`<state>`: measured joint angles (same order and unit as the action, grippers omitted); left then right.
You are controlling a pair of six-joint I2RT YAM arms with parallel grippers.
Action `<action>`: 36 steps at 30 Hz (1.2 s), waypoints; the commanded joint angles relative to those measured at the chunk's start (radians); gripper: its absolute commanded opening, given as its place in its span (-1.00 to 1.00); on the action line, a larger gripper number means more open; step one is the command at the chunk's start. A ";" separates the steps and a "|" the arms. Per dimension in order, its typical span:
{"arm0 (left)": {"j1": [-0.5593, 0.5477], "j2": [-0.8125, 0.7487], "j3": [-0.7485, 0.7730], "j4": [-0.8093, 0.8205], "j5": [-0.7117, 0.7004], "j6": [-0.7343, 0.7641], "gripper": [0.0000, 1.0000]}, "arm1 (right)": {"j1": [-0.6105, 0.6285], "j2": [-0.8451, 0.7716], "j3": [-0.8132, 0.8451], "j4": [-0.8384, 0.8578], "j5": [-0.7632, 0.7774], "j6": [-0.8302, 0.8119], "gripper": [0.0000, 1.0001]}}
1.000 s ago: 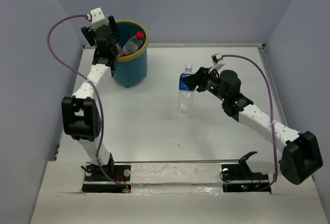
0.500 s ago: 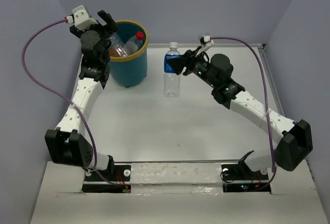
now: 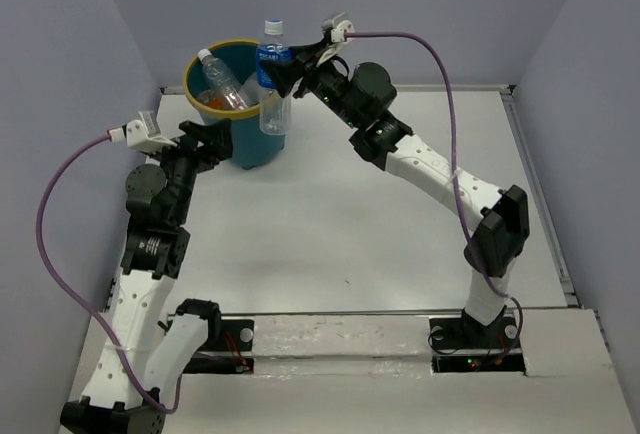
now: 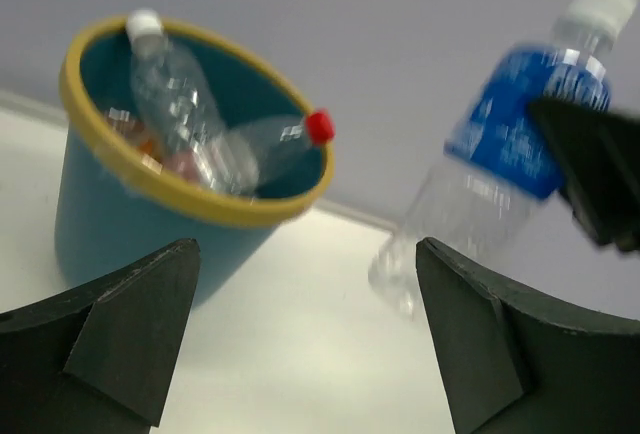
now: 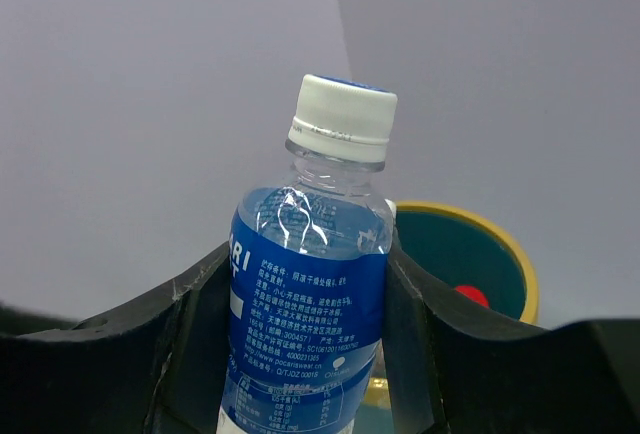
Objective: Put the plastic bottles in the bin
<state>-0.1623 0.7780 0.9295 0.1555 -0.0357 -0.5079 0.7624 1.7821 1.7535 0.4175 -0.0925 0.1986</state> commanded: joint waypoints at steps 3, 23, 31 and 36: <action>-0.002 -0.256 -0.170 -0.264 0.046 0.055 0.98 | 0.043 0.249 0.320 0.138 0.158 -0.223 -0.22; -0.161 -0.362 -0.241 -0.405 -0.240 0.089 0.98 | 0.084 0.741 0.574 0.357 0.247 -0.447 -0.24; -0.154 -0.378 -0.238 -0.415 -0.263 0.080 0.98 | 0.094 0.695 0.489 0.346 0.218 -0.412 0.23; -0.141 -0.375 -0.238 -0.413 -0.260 0.080 0.98 | 0.094 0.625 0.416 0.311 0.232 -0.328 0.51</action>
<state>-0.3138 0.4099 0.6796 -0.2798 -0.2783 -0.4278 0.8406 2.4577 2.2169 0.7929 0.1181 -0.2035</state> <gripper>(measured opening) 0.989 0.746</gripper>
